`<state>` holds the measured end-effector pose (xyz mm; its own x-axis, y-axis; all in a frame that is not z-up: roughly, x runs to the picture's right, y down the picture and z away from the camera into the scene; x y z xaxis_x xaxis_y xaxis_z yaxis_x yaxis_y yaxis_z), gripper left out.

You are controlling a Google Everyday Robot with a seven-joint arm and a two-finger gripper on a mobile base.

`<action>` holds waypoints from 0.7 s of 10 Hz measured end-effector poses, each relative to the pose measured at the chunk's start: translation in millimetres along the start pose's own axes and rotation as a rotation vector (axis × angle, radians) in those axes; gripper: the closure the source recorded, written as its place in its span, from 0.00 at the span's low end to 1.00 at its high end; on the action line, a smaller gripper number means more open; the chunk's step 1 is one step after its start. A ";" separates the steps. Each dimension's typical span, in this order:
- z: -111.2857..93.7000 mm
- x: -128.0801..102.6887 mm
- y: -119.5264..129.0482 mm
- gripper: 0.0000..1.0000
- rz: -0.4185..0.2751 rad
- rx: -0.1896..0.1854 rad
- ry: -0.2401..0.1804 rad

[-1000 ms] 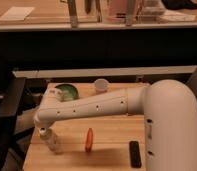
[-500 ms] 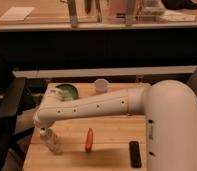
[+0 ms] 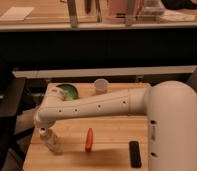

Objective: Knock the bottle over

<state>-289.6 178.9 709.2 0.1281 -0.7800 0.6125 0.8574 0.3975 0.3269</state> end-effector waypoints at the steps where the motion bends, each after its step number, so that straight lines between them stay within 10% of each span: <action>1: -0.4 0.3 0.7 1.00 -0.005 0.001 -0.001; 7: -0.9 -6.9 2.8 1.00 -0.034 0.008 -0.022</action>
<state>-287.6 185.0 705.2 0.0880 -0.7825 0.6164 0.8572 0.3748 0.3533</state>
